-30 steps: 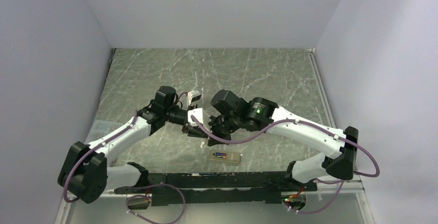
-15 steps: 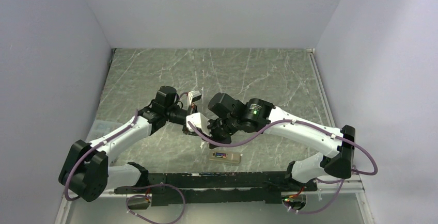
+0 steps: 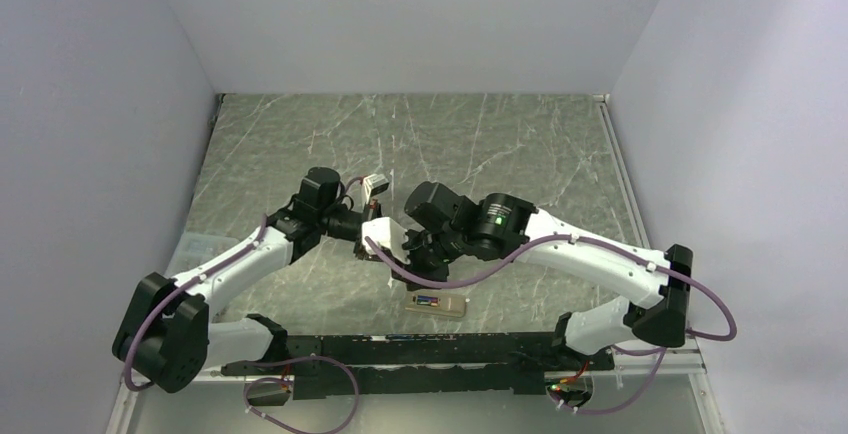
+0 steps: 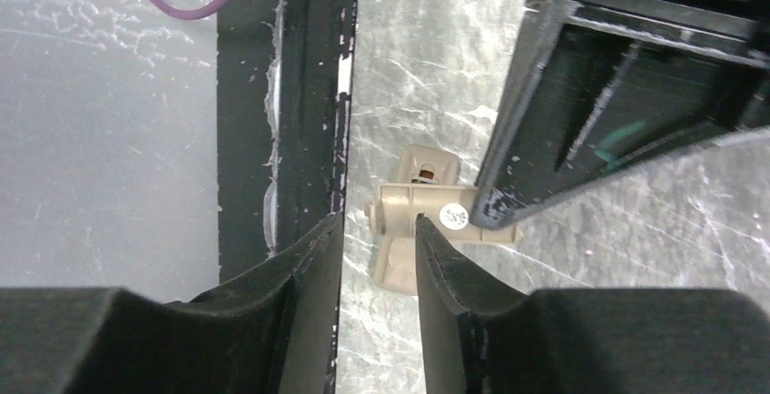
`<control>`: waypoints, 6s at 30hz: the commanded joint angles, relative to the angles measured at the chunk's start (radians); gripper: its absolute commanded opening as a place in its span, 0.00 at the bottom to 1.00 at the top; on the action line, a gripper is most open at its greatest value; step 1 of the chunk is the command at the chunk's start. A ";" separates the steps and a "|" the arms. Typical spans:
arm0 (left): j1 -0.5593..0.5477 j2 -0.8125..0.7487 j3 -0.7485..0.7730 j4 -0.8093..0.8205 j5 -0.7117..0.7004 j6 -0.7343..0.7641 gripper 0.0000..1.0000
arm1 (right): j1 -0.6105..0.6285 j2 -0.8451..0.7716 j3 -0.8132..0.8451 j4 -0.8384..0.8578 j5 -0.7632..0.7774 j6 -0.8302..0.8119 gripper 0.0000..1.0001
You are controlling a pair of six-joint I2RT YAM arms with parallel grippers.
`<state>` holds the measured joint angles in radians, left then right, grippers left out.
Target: Load the batteries into the remote control
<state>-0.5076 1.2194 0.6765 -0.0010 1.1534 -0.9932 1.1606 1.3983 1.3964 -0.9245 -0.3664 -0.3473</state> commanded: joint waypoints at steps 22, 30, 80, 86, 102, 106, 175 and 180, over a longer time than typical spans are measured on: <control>0.003 -0.189 -0.265 0.359 -0.322 -0.534 0.00 | 0.007 -0.453 -0.468 0.597 0.156 0.187 0.53; 0.003 -0.247 -0.293 0.374 -0.330 -0.690 0.00 | 0.060 -0.473 -0.534 0.676 0.140 -0.025 0.53; 0.005 -0.240 -0.328 0.441 -0.278 -0.820 0.00 | 0.407 -0.133 -0.317 0.434 0.938 -0.493 0.00; 0.004 -0.241 -0.320 0.431 -0.276 -0.810 0.06 | 0.407 -0.155 -0.339 0.474 0.978 -0.492 0.00; 0.004 -0.259 -0.315 0.400 -0.297 -0.790 0.45 | 0.405 -0.235 -0.377 0.484 1.023 -0.389 0.00; 0.005 -0.261 -0.297 0.371 -0.311 -0.756 0.51 | 0.400 -0.289 -0.395 0.464 0.978 -0.319 0.00; -0.327 0.403 0.076 -0.216 -0.573 0.241 0.53 | 0.142 -0.757 -0.580 0.268 0.684 0.869 0.00; -0.387 0.399 0.059 -0.170 -0.577 0.192 0.52 | 0.126 -0.759 -0.589 0.268 0.675 0.892 0.00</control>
<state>-0.8505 1.6337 0.7513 -0.2356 0.5953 -0.7570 1.2976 0.6460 0.8120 -0.6987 0.3264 0.5133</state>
